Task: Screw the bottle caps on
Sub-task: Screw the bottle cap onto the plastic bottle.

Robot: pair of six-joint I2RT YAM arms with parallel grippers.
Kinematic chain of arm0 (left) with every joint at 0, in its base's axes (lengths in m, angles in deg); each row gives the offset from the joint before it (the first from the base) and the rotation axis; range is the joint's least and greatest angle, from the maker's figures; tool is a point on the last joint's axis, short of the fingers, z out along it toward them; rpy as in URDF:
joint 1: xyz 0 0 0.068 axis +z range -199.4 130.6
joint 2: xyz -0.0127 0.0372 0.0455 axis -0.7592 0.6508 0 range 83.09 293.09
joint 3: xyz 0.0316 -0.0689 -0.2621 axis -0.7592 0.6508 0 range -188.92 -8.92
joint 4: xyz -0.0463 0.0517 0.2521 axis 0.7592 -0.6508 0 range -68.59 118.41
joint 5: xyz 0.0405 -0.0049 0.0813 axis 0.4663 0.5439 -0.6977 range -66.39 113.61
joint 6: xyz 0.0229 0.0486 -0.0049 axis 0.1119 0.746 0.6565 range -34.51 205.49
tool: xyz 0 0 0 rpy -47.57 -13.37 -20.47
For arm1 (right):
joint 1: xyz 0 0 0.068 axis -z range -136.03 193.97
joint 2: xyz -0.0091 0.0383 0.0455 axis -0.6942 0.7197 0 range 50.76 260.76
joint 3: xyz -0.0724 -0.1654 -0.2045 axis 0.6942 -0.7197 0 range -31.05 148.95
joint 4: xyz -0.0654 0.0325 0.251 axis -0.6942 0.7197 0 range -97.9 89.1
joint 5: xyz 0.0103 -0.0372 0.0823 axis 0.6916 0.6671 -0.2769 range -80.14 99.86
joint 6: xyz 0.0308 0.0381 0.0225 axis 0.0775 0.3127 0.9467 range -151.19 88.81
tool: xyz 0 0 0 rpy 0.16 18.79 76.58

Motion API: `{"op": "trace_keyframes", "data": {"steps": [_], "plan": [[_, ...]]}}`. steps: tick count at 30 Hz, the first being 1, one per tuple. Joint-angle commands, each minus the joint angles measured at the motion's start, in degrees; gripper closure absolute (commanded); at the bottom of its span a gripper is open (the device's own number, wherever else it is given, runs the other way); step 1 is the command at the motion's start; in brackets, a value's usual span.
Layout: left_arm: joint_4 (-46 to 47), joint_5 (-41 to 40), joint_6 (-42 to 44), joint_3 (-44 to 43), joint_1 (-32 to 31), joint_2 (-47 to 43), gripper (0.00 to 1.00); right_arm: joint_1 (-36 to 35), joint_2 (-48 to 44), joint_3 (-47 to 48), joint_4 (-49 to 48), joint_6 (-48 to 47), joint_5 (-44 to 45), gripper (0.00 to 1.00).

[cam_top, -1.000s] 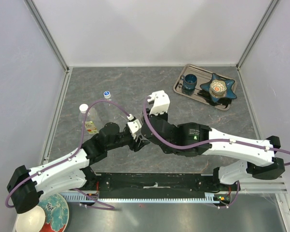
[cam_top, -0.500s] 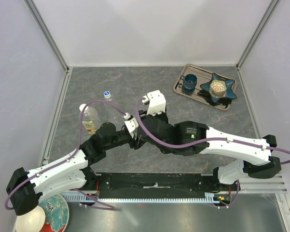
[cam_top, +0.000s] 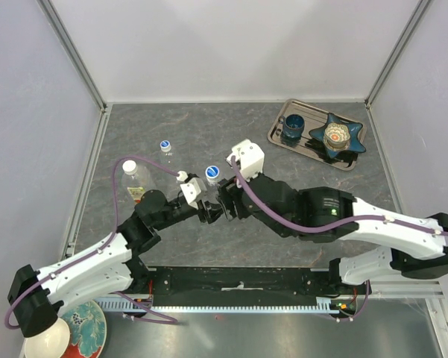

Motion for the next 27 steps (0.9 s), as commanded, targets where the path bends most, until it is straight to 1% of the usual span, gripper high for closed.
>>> {"op": "trace_keyframes", "data": {"steps": [1,2,5,6,8,9,10,11,12,14,15,16,17,18,19,20,23,27], "plan": [[8.84,-0.94,-3.19,-2.68,0.85,-1.92,0.98,-0.38,-6.66,-1.74,0.07,-7.53,-9.12,0.34],[8.67,-0.77,-3.29,-2.77,1.02,-2.0,0.98,-0.38,-7.64,-2.09,-0.28,-8.5,-11.92,0.34],[8.4,-0.41,-3.38,-2.77,1.2,-2.18,0.98,-0.38,-11.41,-3.24,-1.16,-12.1,-14.92,0.32],[8.31,0.2,-3.47,-2.95,1.29,-2.09,0.98,-0.46,-12.47,-3.85,-1.43,-14.2,-17.2,0.3],[8.14,1.34,-3.73,-2.95,1.46,-2.09,0.98,-0.38,-15.72,-4.64,-3.53,-16.49,-19.58,0.26],[7.7,3.26,-4.17,-3.21,1.46,-2.01,0.98,-0.46,-16.78,-5.26,-4.41,-18.07,-20.46,0.24],[7.52,4.5,-4.61,-3.3,1.46,-2.01,0.98,-0.38,-18.35,-5.35,-5.98,-20.7,-19.77,0.2],[7.17,6.08,-5.05,-3.47,1.46,-1.83,0.98,-0.38,-18.89,-5.18,-6.43,-22.38,-19.25,0.18],[6.47,10.62,-5.92,-3.82,1.46,-1.39,0.98,-0.38,-19.24,-4.74,-6.96,-24.05,-19.24,0.16],[5.42,16.17,-7.07,-4.53,1.46,-0.78,0.98,-0.38,-19.77,-4.3,-9.07,-28.96,-21.25,0.09],[4.89,21.85,-7.68,-5.4,1.29,-0.43,0.98,-0.38,-19.69,-3.77,-9.51,-30.38,-22.91,0.08],[3.93,24.78,-7.6,-5.76,0.85,0.36,0.98,-0.38,-19.43,-3.42,-10.3,-32.74,-26.15,0.05],[3.57,29.77,-7.34,-6.72,0.5,0.72,0.98,-0.38,-19.25,-3.07,-10.48,-33.81,-28.1,0.04],[3.22,32.08,-6.9,-7.16,0.24,1.15,0.98,-0.29,-18.99,-2.37,-10.48,-34.95,-30.03,0.03],[2.61,34.11,-6.73,-7.69,-0.38,2.03,0.98,-0.37,-18.46,-1.84,-10.39,-35.92,-34.05,0.02],[2.34,36.3,-6.38,-8.56,-0.9,2.39,0.98,-0.2,-18.19,-1.23,-10.31,-37.58,-36.09,0.02],[1.72,39.04,-6.02,-10.24,-1.87,4.14,0.98,0.24,-16.62,1.67,-9.52,-40.05,-42.85,0.02],[0.05,41.25,-4.71,-11.39,-2.75,5.55,0.98,1.29,-14.33,6.59,-8.64,-41.46,-47.71,0.02]]}}
